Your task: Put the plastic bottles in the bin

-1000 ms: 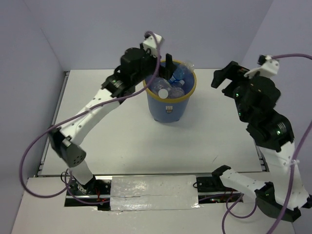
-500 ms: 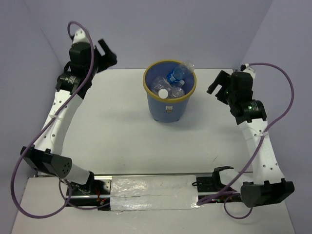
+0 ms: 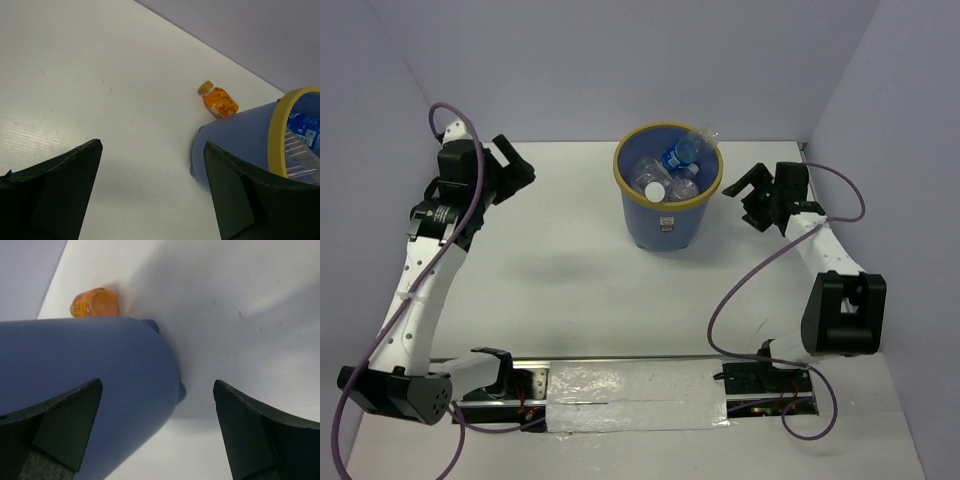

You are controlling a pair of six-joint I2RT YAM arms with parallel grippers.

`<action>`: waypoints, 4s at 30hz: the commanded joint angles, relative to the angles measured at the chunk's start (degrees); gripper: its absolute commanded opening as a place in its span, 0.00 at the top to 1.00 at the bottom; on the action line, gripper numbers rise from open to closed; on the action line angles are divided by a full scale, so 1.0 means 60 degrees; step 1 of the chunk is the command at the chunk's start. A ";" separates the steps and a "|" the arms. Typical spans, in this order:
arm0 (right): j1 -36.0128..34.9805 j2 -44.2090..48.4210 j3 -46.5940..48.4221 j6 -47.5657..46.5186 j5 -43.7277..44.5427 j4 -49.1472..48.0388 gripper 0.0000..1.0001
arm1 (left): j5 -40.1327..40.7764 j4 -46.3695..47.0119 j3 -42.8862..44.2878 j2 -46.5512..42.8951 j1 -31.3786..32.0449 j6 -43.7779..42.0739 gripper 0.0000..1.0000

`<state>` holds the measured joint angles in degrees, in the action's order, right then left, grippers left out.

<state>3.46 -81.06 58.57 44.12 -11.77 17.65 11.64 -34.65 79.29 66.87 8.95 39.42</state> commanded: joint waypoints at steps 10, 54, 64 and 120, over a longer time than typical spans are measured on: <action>0.0418 0.0876 0.0216 0.0486 0.0318 -0.0336 0.00 | -0.2276 0.1249 0.0613 0.3938 0.0351 0.1310 0.10; 0.0389 0.5130 0.3818 -0.1977 0.2856 0.3929 0.00 | -0.3287 0.1966 0.7000 1.1178 0.1995 0.5147 0.01; 0.0228 0.5028 0.3877 -0.1889 0.2533 0.3928 0.00 | -0.2965 0.3153 0.7221 1.1955 0.2375 0.7374 0.01; -0.0050 0.5789 0.3612 -0.1685 0.2416 0.3694 0.00 | -0.3154 0.1383 0.9265 0.7393 0.3487 0.0433 0.54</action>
<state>3.62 -47.75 80.03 33.12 3.36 41.56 -3.44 -20.78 127.44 103.33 26.26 48.51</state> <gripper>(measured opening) 0.994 0.753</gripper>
